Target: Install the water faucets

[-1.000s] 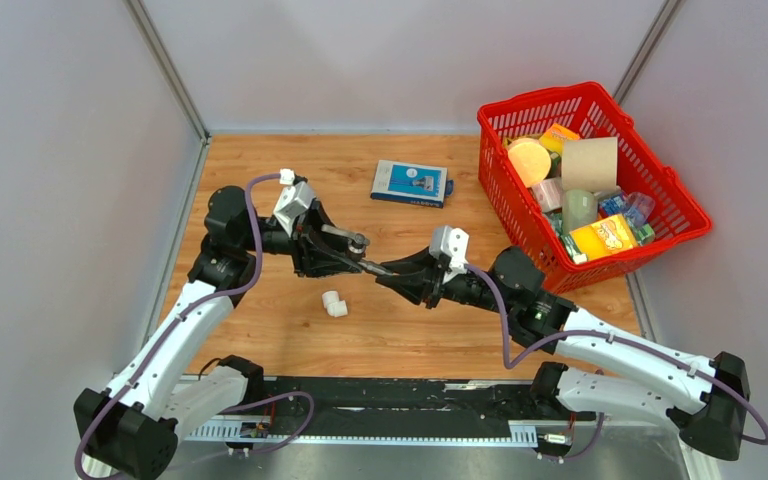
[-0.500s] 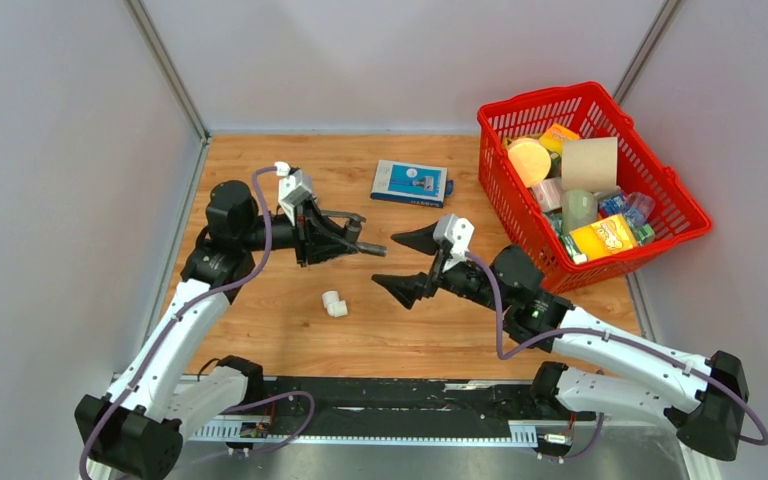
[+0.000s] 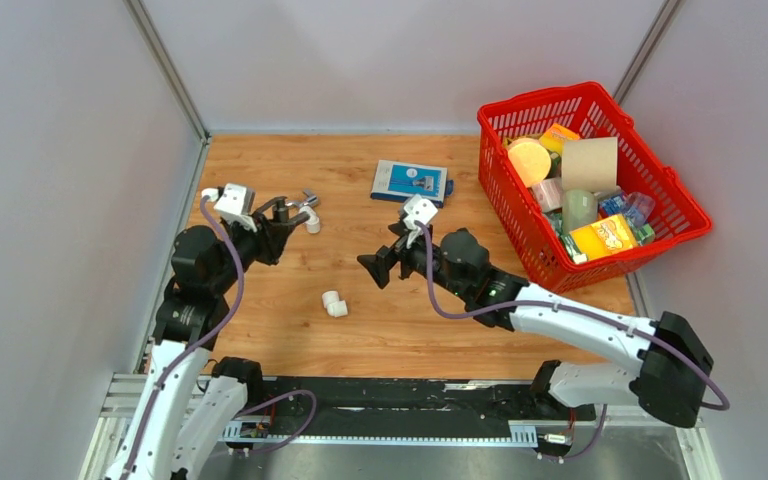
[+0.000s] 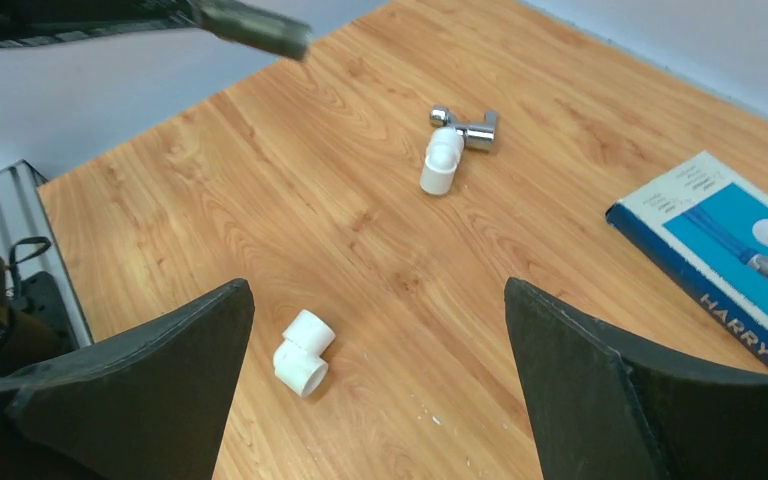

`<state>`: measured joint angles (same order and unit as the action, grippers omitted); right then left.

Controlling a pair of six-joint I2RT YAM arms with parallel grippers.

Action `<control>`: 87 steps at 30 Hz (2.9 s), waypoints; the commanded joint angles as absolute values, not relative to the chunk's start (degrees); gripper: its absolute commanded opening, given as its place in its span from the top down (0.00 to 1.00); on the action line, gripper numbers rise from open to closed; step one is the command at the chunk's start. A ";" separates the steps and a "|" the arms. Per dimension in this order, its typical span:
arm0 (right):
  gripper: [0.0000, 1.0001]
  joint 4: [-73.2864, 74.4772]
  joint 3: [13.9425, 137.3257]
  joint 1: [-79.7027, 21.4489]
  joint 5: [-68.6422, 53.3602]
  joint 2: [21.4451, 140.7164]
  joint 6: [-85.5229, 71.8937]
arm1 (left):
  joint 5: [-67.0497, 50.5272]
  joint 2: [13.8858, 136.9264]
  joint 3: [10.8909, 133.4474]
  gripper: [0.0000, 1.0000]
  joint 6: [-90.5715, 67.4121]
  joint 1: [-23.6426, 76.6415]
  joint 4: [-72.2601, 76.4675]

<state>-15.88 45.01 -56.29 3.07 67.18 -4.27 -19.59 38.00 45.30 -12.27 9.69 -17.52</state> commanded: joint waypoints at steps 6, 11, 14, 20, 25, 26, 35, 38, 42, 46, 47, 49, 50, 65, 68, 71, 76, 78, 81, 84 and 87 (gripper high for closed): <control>0.01 -14.33 51.85 -56.16 0.97 82.51 -8.25 | 1.39 31.03 42.19 1.00 -11.95 9.14 -18.55; 0.07 -14.15 54.75 -57.39 -1.85 91.48 -9.93 | 3.51 29.27 40.43 1.00 -12.92 7.21 -17.58; 0.09 -13.45 56.77 -58.71 -1.58 95.96 -10.19 | 5.01 28.57 40.25 1.00 -12.57 6.94 -17.75; 0.15 -10.03 62.13 -61.08 -0.53 103.70 -9.93 | 5.45 28.12 39.64 1.00 -12.22 6.94 -18.11; 0.17 -4.67 64.95 -63.10 2.44 106.87 -9.23 | 6.24 27.95 39.55 1.00 -11.43 6.86 -18.46; 0.17 -3.96 64.95 -63.54 3.59 107.31 -8.88 | 6.07 27.86 39.46 1.00 -11.43 6.94 -18.46; 0.17 -0.26 60.04 -63.20 10.81 105.30 -6.24 | 5.01 28.21 39.20 1.00 -11.16 6.94 -18.37; 0.18 -0.26 57.75 -61.88 10.90 102.66 -5.71 | 4.57 28.21 39.29 1.00 -11.16 6.94 -18.37; 0.15 -1.49 55.90 -61.35 6.52 100.55 -1.77 | 4.40 28.39 39.20 1.00 -11.07 6.94 -18.28; 0.11 -5.79 56.16 -61.43 1.15 100.37 1.56 | 3.96 28.65 39.11 1.00 -10.99 6.94 -18.10; 0.11 -6.24 56.86 -61.35 0.97 101.07 1.84 | 3.87 28.65 39.11 1.00 -10.90 6.94 -18.11; 0.11 -6.33 58.44 -61.35 0.97 102.65 1.93 | 3.78 28.65 39.20 1.00 -10.90 6.94 -18.11; 0.11 -6.59 59.06 -61.35 -1.03 103.44 1.85 | 3.78 28.57 39.11 1.00 -10.81 6.94 -17.93; 0.23 -8.70 63.54 -63.72 6.32 113.29 -2.81 | 3.52 27.95 38.94 1.00 -10.81 6.94 -17.84; 0.28 -8.61 63.37 -63.81 8.61 114.08 -3.25 | 3.16 27.86 38.94 1.00 -10.81 6.94 -17.75; 0.34 -8.61 63.11 -63.72 8.79 114.08 -3.16 | 2.81 27.86 38.85 1.00 -10.72 6.94 -17.75; 0.58 -8.53 63.37 -63.81 8.09 113.47 -2.20 | 1.50 27.95 38.85 1.00 -10.55 6.94 -17.75; 0.69 -8.26 62.93 -63.72 8.00 111.90 -1.58 | 0.35 27.86 38.85 1.00 -10.46 6.94 -17.49; 0.83 -7.65 61.44 -63.72 8.43 107.77 -0.27 | -8.22 28.21 38.58 1.00 -10.37 6.94 -15.91; 1.00 -6.25 59.25 -63.72 10.45 101.54 2.71 | -17.29 29.96 39.63 1.00 -10.81 6.94 -14.07; 1.00 -1.52 58.10 -63.81 11.95 95.38 6.23 | -28.25 32.60 42.26 1.00 -11.60 6.94 -13.71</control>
